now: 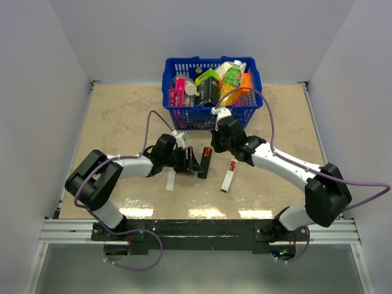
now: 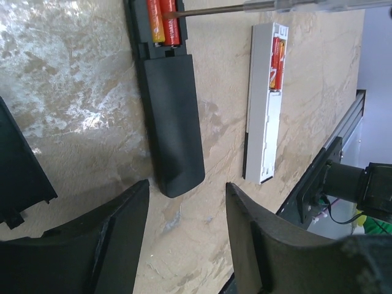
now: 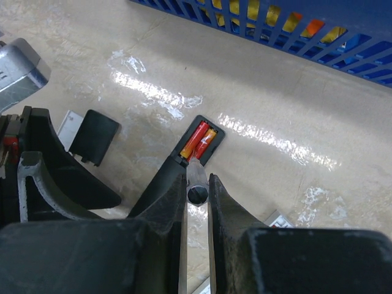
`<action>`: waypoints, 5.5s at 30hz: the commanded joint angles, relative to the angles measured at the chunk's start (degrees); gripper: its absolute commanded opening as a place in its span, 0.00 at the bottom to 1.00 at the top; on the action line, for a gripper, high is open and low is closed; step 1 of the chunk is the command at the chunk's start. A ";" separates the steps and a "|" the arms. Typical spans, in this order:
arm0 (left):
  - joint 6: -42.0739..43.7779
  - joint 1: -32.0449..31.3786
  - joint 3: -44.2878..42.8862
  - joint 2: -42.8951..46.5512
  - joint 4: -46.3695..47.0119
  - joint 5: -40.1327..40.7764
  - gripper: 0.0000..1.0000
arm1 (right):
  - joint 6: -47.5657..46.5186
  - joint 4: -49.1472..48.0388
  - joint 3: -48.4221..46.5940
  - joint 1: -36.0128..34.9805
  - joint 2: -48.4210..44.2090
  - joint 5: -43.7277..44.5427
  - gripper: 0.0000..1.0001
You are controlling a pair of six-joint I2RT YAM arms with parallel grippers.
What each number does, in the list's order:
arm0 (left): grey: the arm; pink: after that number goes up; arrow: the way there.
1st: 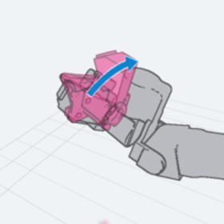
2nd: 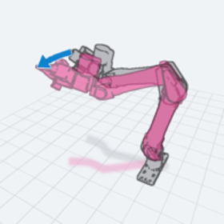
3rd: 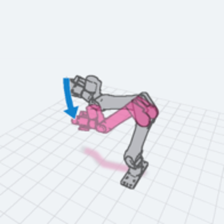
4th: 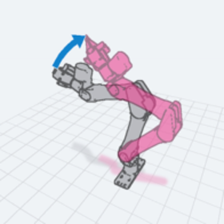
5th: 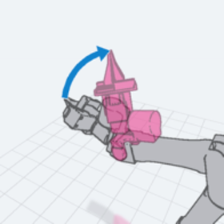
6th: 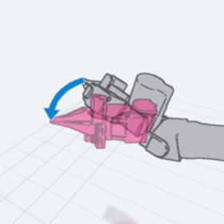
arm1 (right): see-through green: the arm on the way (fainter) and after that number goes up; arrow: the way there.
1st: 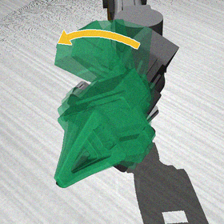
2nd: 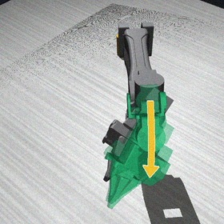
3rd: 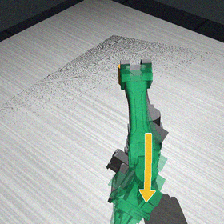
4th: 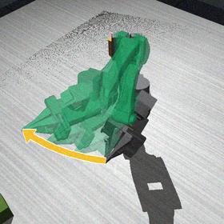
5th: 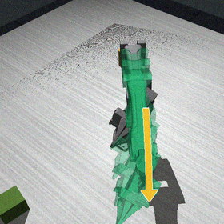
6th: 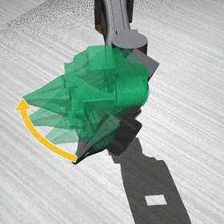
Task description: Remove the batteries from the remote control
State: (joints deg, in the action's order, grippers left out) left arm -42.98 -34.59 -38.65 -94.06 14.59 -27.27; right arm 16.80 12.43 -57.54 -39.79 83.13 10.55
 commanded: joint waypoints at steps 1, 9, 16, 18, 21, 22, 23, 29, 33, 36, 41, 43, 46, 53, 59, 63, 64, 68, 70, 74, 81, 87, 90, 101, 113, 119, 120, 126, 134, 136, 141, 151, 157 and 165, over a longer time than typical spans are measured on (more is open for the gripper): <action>-0.26 -0.22 0.07 4.49 1.85 2.74 0.57 | -0.89 -2.58 -3.37 0.15 1.15 0.35 0.00; 0.97 -0.13 -1.60 11.78 -5.53 9.33 0.57 | -1.77 -1.53 -3.37 0.06 2.82 0.79 0.00; 1.50 0.49 -3.44 13.56 -11.77 17.77 0.58 | -6.25 0.93 -4.07 0.15 6.77 -4.04 0.00; 1.67 1.45 -5.11 11.72 -12.91 17.86 0.57 | -6.78 1.90 -4.60 0.59 7.48 -6.32 0.00; 2.55 1.98 -8.01 8.90 -14.50 17.42 0.55 | -6.95 1.73 -3.90 1.12 8.01 -8.61 0.00; 2.64 1.98 -8.54 8.37 -14.50 17.60 0.55 | -6.95 1.46 -3.46 1.21 7.84 -9.05 0.00; 2.55 2.16 -9.24 7.50 -16.42 17.77 0.54 | -6.78 0.94 -2.50 1.55 7.66 -9.49 0.00; 3.25 2.60 -12.57 2.93 -17.49 17.42 0.46 | -4.58 -3.54 3.73 4.01 5.20 -13.44 0.00; 4.49 2.60 -16.01 0.11 -18.98 17.25 0.36 | -4.49 -4.78 5.86 4.81 5.02 -15.03 0.00; 3.79 2.51 -16.28 -1.03 -17.76 17.25 0.34 | -4.41 -5.22 6.47 4.99 4.85 -15.90 0.00; 2.64 2.60 -15.84 -3.23 -17.14 18.12 0.34 | -4.93 -4.78 6.39 5.16 4.67 -16.61 0.00; 2.55 2.51 -15.84 -3.85 -16.79 18.91 0.34 | -5.46 -4.43 6.12 5.42 4.76 -16.96 0.00; 2.46 2.51 -15.84 -5.16 -16.96 20.06 0.33 | -5.81 -3.12 5.07 5.69 6.07 -18.72 0.00; 2.20 2.51 -14.17 -5.61 -15.73 20.06 0.31 | -6.07 -1.44 2.70 5.78 7.31 -19.51 0.00; 2.11 2.51 -15.31 -6.83 -16.00 19.97 0.31 | -5.81 -2.23 2.96 6.13 7.92 -19.42 0.00; 1.85 2.42 -15.31 -7.63 -15.56 19.80 0.31 | -5.55 -2.76 3.57 6.83 8.10 -19.86 0.00; 1.76 2.42 -15.48 -7.80 -15.56 19.71 0.31 | -5.46 -3.02 3.57 7.18 8.10 -19.95 0.00; 1.67 2.51 -15.75 -8.51 -15.56 19.45 0.31 | -5.28 -3.55 3.92 8.15 8.45 -20.83 0.00; 1.50 2.42 -15.58 -8.42 -15.56 19.36 0.31 | -5.20 -3.99 4.27 8.67 8.54 -21.70 0.00; 1.32 2.51 -14.87 -8.59 -15.47 19.18 0.31 | -5.20 -4.43 4.98 9.20 8.54 -22.06 0.00; 1.06 2.33 -13.99 -9.04 -12.57 17.69 0.31 | -4.76 -5.83 6.56 10.61 8.10 -24.34 0.00; 1.06 2.33 -14.26 -8.77 -12.48 17.60 0.31 | -4.76 -6.36 7.26 11.40 8.36 -26.01 0.00; 0.80 2.33 -14.61 -8.86 -11.69 16.64 0.31 | -4.58 -6.19 7.26 11.49 8.36 -26.10 0.00; -0.44 2.07 -14.43 -10.35 -7.12 13.21 0.33 | -4.41 -5.83 7.26 11.66 8.62 -26.89 0.00; -0.88 1.72 -14.08 -12.20 -6.41 13.29 0.33 | -4.05 -6.27 7.88 12.02 8.54 -26.72 0.00; -1.05 1.63 -15.22 -14.04 -7.03 13.29 0.30 | -3.62 -6.45 8.41 12.46 7.75 -27.24 0.00; -1.05 1.54 -15.22 -14.31 -7.20 13.47 0.29 | -3.53 -6.54 8.41 12.54 7.66 -27.33 0.00; -0.70 1.10 -16.27 -15.36 -10.19 15.57 0.25 | -3.17 -7.06 8.58 13.60 8.01 -28.82 0.00; -0.17 0.75 -18.47 -16.86 -14.50 19.09 0.16 | -2.21 -8.64 10.43 17.46 8.36 -31.90 0.00; -0.17 0.75 -18.39 -16.86 -16.35 19.18 0.15 | -2.12 -9.00 10.52 17.64 8.54 -32.34 0.00; -0.52 0.58 -17.60 -16.42 -15.82 18.57 0.15 | -2.21 -9.79 11.13 17.82 7.92 -33.13 0.00; -0.79 0.57 -16.89 -12.20 -15.56 15.76 0.17 | -0.10 -8.74 9.20 17.82 3.36 -36.47 0.00; -0.96 0.49 -16.54 -8.07 -15.56 15.58 0.18 | 0.61 -5.75 7.27 17.82 0.37 -36.39 0.00; -1.14 0.49 -16.45 -4.91 -15.47 15.58 0.19 | -1.24 -1.18 4.98 17.82 -1.92 -31.47 0.00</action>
State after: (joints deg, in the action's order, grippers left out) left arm -45.19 -33.89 -55.42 -102.54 -1.61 -12.38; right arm 17.06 6.39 -49.63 -21.71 82.89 -23.46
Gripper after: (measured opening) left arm 0.187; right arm 0.133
